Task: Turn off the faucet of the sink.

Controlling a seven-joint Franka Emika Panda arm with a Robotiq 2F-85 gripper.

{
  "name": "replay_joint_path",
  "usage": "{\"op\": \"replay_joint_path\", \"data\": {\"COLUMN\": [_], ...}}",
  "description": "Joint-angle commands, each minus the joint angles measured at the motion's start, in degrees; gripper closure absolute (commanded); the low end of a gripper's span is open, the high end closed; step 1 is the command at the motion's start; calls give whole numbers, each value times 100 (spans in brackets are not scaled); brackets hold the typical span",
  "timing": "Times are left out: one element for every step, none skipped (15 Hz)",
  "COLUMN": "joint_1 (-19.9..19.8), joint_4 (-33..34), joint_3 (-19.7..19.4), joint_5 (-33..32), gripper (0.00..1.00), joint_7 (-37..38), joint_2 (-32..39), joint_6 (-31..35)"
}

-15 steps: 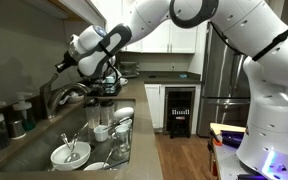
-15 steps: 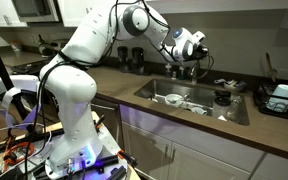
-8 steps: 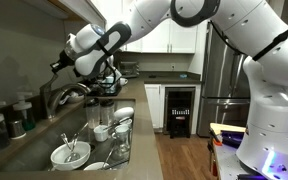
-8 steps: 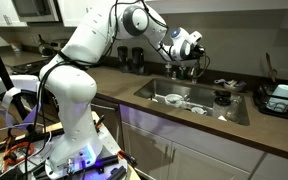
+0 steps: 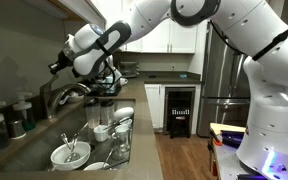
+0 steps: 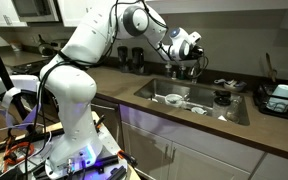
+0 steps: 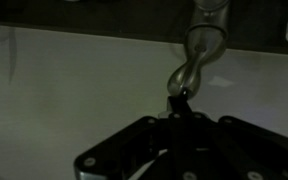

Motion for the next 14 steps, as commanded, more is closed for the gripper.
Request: {"op": "replay_joint_path", "data": {"joint_1": [-124,-151,-243,-305,-367,-434,-474,-394,-216,-182,-52,70,140,240], "joint_4": [-369,-371,-369,-360,-348,-329,-306,-252,-182,-160,-113,-77,-71,-67], "joint_3": [245,293,430,534,622,712,753,589,284,220,-6,-235,-377,-571], "joint_5": [-15,-15,-18,-21,-20,-12,-4,-30,-36,-24,-32,-36,-9,7], "gripper": [97,97,97,97,97,97,98,97,97,97,97,97,97,96], "joint_7": [-62,-80,-123,-137,-143,-146,-125,-6,132,168,274,376,434,512], "joint_2": [-319,-350,-393,-427,-453,-473,-476,-429,-327,-301,-231,-164,-122,-73], "joint_6": [-448,-565,-684,-801,-927,-1030,-1090,-1013,-757,-714,-558,-428,-336,-263]}}
